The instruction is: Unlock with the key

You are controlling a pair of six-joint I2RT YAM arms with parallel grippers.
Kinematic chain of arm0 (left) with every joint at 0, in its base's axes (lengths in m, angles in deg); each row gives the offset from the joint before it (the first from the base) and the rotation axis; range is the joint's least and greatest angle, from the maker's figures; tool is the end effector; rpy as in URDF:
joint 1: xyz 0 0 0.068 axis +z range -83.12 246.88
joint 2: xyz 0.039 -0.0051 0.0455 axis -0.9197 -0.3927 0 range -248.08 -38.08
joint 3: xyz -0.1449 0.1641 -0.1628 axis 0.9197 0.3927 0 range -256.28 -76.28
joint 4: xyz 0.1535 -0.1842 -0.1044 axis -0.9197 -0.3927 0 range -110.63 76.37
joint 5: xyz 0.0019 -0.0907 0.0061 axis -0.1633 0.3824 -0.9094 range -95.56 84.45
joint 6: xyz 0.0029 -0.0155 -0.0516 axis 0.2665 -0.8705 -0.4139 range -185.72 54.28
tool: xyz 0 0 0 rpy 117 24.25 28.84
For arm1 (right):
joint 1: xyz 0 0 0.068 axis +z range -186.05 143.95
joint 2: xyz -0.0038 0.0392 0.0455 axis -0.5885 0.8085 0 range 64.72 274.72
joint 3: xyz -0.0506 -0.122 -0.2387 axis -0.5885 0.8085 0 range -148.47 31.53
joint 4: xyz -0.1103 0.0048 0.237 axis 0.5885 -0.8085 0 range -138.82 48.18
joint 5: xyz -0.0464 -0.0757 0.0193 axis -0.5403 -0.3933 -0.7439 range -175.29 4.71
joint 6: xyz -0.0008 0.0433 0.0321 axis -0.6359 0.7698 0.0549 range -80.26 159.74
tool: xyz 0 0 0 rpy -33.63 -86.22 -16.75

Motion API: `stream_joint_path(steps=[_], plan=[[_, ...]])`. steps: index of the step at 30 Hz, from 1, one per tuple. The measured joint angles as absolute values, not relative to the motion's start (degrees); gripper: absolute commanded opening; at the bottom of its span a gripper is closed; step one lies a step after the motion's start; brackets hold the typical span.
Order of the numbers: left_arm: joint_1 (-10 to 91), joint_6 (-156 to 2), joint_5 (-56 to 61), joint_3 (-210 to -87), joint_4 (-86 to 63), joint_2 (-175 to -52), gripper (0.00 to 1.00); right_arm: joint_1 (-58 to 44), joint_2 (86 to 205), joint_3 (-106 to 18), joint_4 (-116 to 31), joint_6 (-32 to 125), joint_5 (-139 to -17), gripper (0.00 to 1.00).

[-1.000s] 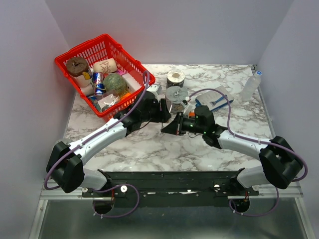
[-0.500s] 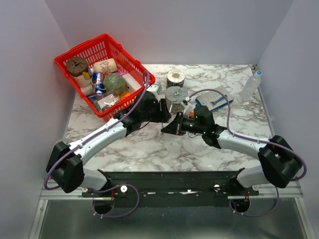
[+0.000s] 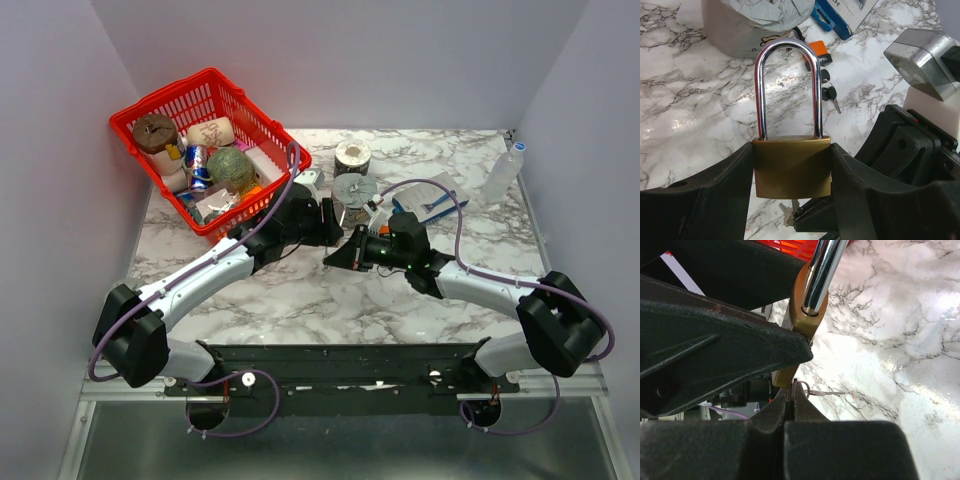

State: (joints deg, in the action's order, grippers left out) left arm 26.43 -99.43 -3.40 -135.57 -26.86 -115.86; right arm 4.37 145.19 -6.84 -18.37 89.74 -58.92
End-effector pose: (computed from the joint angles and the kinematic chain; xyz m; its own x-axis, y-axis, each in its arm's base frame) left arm 0.2342 -0.2013 0.2931 -0.7062 -0.1269 -0.6966 0.3374 0.8046 -0.4886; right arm 0.2171 0.2056 0.2203 -0.8469 0.1802 -0.5002 -0.3928 0.4220 0.8171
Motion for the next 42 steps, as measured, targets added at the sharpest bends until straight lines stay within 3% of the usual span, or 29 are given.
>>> stream_joint_path(steps=[23, 42], plan=[[26.63, -100.92, -4.25, -134.49, -23.95, -115.86, 0.00, 3.58, 145.30, -7.93, -19.73, 90.96, -61.50, 0.01], [25.12, -100.87, -11.40, -133.01, -21.18, -115.20, 0.00, 3.65, 145.30, -9.62, -22.24, 91.86, -66.17, 0.01]])
